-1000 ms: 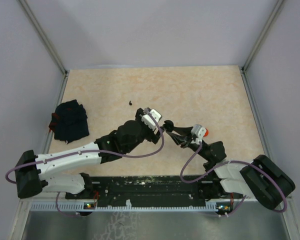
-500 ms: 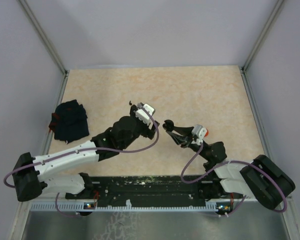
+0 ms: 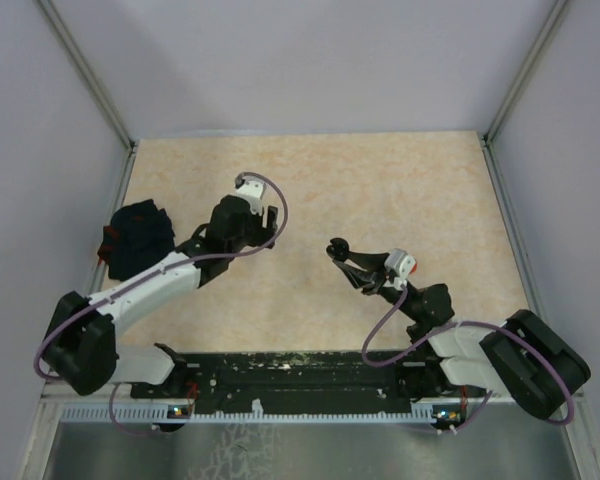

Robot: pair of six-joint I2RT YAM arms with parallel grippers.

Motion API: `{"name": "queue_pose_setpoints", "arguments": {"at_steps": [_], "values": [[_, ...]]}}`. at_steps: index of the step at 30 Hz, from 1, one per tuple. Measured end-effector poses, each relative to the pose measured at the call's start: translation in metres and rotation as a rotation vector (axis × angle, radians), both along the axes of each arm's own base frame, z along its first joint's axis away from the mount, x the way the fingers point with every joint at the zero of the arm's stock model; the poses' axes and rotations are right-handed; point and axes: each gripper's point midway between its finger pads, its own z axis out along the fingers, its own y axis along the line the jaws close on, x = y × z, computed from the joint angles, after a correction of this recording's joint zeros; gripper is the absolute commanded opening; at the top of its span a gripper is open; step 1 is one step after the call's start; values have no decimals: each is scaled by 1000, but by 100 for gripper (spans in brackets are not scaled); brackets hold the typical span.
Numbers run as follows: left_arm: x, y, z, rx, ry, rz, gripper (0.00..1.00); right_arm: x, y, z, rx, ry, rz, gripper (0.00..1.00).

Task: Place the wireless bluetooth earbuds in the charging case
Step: Move the earbud to the center of the board.

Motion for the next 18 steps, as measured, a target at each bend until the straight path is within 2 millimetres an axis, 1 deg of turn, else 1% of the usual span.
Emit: {"name": "queue_pose_setpoints", "arguments": {"at_steps": [4, 7, 9, 13, 18], "values": [[23, 25, -35, 8, 98, 80, 75, 0, 0, 0, 0, 1, -3, 0], [41, 39, -51, -3, 147, 130, 70, 1, 0, 0, 0, 1, -5, 0], [56, 43, -59, -20, 172, 159, 67, 1, -1, 0, -2, 0, -8, 0], [79, 47, -75, -38, 214, 195, 62, 2, -1, -1, -4, -3, -13, 0], [101, 47, -97, -48, 262, 215, 59, 3, -1, -3, -8, 2, -17, 0]]}}
